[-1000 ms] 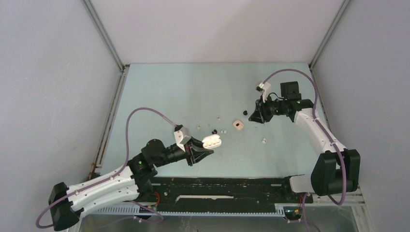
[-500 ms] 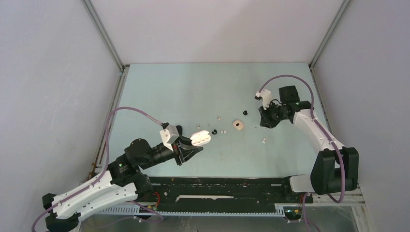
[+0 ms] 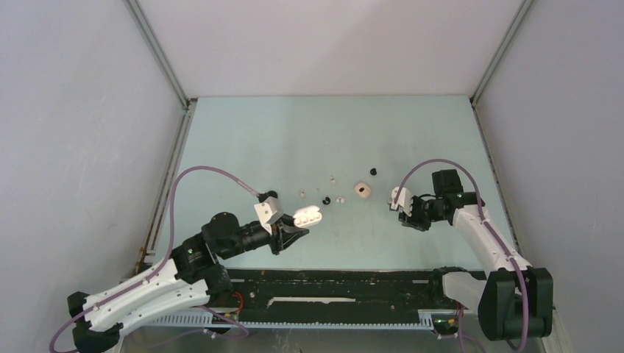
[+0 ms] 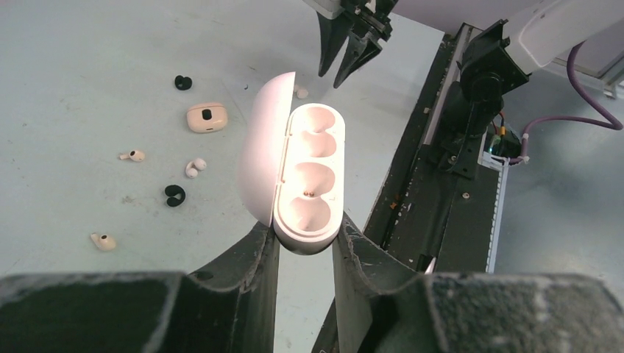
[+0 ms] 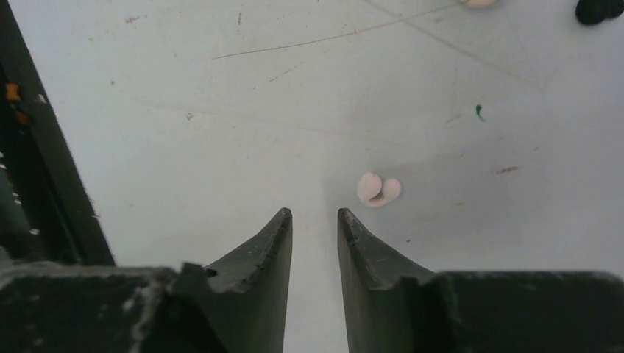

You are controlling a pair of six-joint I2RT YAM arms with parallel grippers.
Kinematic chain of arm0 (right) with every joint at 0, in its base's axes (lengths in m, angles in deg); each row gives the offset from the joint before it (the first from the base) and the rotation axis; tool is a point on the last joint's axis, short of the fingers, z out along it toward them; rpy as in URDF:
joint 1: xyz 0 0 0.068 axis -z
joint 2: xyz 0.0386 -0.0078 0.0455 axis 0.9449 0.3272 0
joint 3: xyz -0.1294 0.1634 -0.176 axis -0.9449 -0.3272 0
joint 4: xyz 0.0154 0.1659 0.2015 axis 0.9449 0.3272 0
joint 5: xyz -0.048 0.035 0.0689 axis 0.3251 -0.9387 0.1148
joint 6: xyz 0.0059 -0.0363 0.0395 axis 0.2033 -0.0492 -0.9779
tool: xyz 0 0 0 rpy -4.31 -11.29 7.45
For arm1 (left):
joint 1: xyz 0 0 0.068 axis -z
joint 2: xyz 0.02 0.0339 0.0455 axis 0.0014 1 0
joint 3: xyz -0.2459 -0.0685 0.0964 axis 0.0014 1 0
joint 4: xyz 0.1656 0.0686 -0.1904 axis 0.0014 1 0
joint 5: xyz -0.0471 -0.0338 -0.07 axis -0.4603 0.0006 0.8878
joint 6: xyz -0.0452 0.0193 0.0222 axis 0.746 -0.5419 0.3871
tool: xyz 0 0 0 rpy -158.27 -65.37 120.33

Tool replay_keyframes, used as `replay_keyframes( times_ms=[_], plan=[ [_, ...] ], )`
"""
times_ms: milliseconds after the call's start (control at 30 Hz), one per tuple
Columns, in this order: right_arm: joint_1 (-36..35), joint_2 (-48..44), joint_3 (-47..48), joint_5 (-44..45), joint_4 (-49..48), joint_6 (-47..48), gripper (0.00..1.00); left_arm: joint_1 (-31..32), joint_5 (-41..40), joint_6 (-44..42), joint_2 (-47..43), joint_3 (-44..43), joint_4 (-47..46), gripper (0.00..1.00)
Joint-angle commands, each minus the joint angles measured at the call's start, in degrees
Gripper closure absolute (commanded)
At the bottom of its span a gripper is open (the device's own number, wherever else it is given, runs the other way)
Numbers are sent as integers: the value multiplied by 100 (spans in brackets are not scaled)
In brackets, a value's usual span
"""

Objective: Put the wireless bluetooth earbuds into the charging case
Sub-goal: Pick up the earbud from the center of the board.

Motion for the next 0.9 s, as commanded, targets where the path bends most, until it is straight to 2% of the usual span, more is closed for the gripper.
replay_keyframes(
  times_ms=[0, 200, 500, 633, 733, 867],
  plan=[
    [1, 56, 5, -383, -469, 1310, 65, 19, 240, -178, 47, 13, -306, 100],
    [4, 202, 5, -154, -443, 1892, 60, 11, 553, -177, 178, 56, -461, 100],
    [1, 649, 5, 244, -626, 2322, 78, -7, 607, -205, 340, 16, -424, 100],
    [-14, 926, 5, 416, -861, 2337, 80, -16, 598, -208, 322, 25, -410, 100],
    [-15, 1141, 47, 500, -1084, 2094, 81, -25, 572, -213, 322, 17, -389, 100],
    [126, 1590, 757, 153, -824, 502, 80, -25, 571, -204, 322, 17, -375, 100]
  ],
)
